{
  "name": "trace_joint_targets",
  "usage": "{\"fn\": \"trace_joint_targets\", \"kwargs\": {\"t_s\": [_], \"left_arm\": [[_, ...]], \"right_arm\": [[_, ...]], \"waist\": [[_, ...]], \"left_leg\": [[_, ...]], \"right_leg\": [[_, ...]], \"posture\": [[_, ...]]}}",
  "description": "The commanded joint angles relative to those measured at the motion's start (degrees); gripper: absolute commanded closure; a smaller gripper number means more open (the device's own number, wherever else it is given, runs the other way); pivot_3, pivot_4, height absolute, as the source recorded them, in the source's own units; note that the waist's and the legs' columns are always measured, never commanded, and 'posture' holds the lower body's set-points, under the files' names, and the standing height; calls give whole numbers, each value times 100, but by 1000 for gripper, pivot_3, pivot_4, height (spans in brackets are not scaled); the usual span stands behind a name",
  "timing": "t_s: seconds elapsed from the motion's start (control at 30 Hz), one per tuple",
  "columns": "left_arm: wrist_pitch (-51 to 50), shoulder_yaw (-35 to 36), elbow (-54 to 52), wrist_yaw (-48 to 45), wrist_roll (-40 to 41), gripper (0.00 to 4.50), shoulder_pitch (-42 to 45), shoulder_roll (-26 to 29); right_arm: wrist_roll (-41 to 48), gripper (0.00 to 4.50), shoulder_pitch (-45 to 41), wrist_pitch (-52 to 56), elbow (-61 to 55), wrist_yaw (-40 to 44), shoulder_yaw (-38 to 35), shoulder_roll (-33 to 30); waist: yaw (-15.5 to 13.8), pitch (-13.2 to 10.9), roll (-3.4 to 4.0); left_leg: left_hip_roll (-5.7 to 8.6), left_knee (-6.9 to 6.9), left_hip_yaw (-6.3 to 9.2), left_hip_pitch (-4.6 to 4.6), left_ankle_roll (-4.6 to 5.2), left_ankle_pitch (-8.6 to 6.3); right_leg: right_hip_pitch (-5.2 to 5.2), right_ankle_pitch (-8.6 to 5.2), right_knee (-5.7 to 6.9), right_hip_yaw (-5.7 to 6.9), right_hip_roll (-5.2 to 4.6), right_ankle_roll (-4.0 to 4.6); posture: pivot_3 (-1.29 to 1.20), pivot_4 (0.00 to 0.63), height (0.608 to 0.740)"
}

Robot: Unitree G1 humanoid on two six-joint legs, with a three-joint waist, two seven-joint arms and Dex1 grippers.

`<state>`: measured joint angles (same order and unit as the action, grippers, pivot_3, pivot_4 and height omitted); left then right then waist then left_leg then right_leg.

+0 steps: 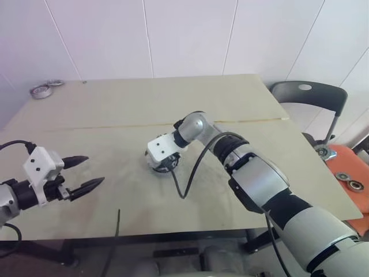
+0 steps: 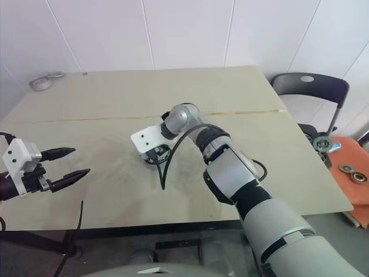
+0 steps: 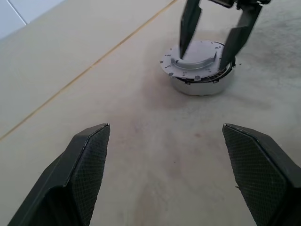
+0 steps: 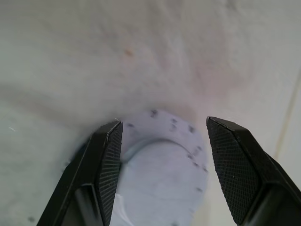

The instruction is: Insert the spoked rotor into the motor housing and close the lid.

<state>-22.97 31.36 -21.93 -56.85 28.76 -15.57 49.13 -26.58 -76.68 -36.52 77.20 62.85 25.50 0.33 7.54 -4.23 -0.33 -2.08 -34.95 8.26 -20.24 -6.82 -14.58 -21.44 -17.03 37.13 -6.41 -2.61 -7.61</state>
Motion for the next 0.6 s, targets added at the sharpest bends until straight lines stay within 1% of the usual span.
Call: {"fn": "trace_joint_targets", "kwargs": {"t_s": [0.03,0.13,0.27,0.53,0.6], "left_arm": [[59,97,-260,101,51,431,-39,-73],[50,89,-326,131,72,431,-86,-142],[55,19,-311,146,54,431,-53,-164],[39,40,-426,172,78,431,-119,-211],[39,35,-442,217,62,431,-134,-239]], "right_arm": [[-41,1528,-364,74,-2,-235,-40,68],[-73,1528,-479,112,15,-315,-29,65],[-306,1528,-478,91,48,-380,162,10],[-574,1528,-429,-47,74,-17,396,-146],[-651,1528,-508,-9,79,-82,424,-144]], "waist": [[-1,0,1],[-5,0,-1],[-9,1,-2],[-5,1,-2],[-4,1,-1]], "left_leg": [[0,-1,0,0,0,0],[0,-2,1,1,0,0],[1,-2,0,0,0,0],[1,-2,0,0,0,0],[1,-2,0,0,0,0]], "right_leg": [[1,0,0,0,0,0],[2,-1,-1,0,0,2],[3,-1,-1,0,-1,2],[2,-1,-1,0,-1,1],[2,0,-1,0,-1,0]], "posture": [[0,0,740],[0,0,740],[0,0,740],[0,0,740],[0,0,740]]}}
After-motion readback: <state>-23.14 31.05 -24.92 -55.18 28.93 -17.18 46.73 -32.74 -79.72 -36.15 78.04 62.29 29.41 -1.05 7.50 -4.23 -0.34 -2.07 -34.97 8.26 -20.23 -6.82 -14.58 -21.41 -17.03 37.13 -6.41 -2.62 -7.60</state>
